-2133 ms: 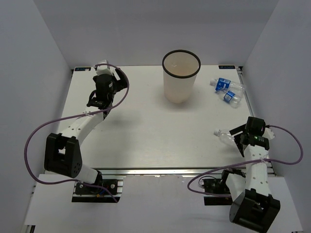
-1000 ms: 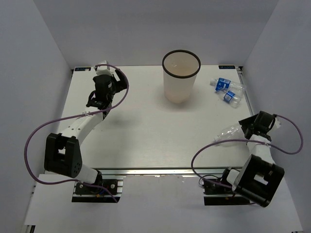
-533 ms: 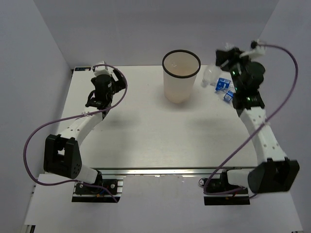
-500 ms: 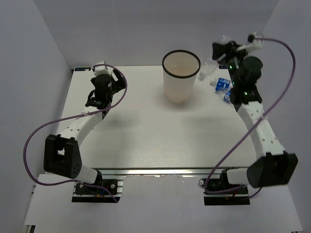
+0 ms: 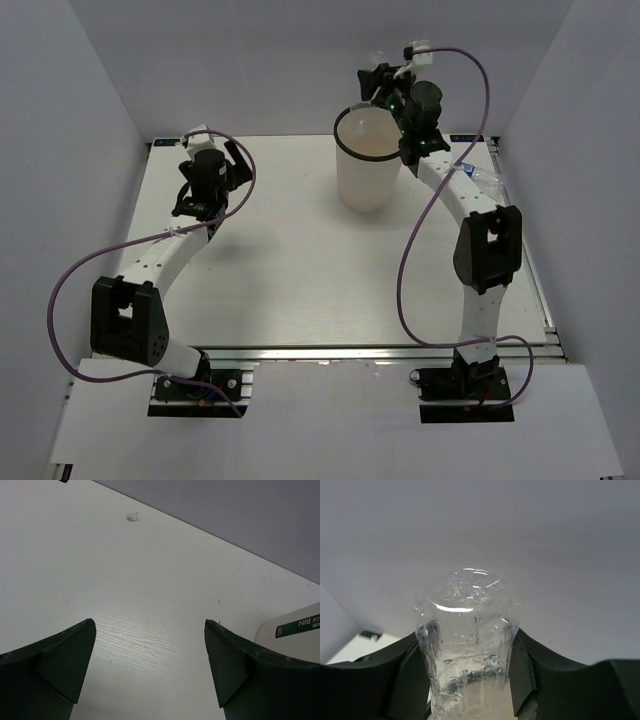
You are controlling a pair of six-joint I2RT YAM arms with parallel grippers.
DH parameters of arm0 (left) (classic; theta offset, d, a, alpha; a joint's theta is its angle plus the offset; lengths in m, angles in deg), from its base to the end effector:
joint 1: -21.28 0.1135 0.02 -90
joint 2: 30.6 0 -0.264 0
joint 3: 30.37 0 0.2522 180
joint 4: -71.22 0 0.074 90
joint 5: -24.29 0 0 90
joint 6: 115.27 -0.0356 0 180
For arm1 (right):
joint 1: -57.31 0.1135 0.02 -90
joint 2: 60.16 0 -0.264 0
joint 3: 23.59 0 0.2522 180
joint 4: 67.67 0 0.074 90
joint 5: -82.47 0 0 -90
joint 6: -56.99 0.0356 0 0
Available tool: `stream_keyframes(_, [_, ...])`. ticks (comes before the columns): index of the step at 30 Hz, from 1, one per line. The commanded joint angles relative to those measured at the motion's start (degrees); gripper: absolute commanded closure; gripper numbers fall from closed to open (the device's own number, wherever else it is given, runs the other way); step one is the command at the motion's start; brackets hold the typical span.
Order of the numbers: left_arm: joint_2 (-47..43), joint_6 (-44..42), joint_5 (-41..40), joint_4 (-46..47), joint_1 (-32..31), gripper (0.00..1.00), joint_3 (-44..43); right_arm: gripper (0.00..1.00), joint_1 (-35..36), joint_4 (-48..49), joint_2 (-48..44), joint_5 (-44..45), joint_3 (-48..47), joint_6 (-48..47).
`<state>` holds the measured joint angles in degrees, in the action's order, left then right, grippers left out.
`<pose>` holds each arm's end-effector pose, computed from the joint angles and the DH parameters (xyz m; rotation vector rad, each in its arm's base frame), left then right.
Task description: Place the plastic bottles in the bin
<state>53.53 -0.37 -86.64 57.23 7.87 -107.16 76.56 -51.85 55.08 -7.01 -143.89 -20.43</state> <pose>0.3366 -0.0672 0.3049 -0.4295 1.8699 -0.0945 0.4591 0.1600 0.4136 -0.0630 1.2185 0.4804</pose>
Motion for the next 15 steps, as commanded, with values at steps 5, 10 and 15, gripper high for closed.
stream_keyframes(5, [-2.1,0.1,0.8,-1.5,0.4,0.02,-0.8,0.23,0.5,0.7,-0.6,-6.0,0.9,-3.5])
stream_keyframes(10, [-1.3,-0.5,0.2,-1.7,0.5,0.02,-1.7,0.11,-0.9,-10.7,-4.0,-3.1,-5.4,-6.9])
stream_keyframes(15, [-0.6,0.3,0.5,-0.2,0.6,0.02,-1.2,0.11,-9.4,-17.2,-10.6,-9.5,0.2,-7.8])
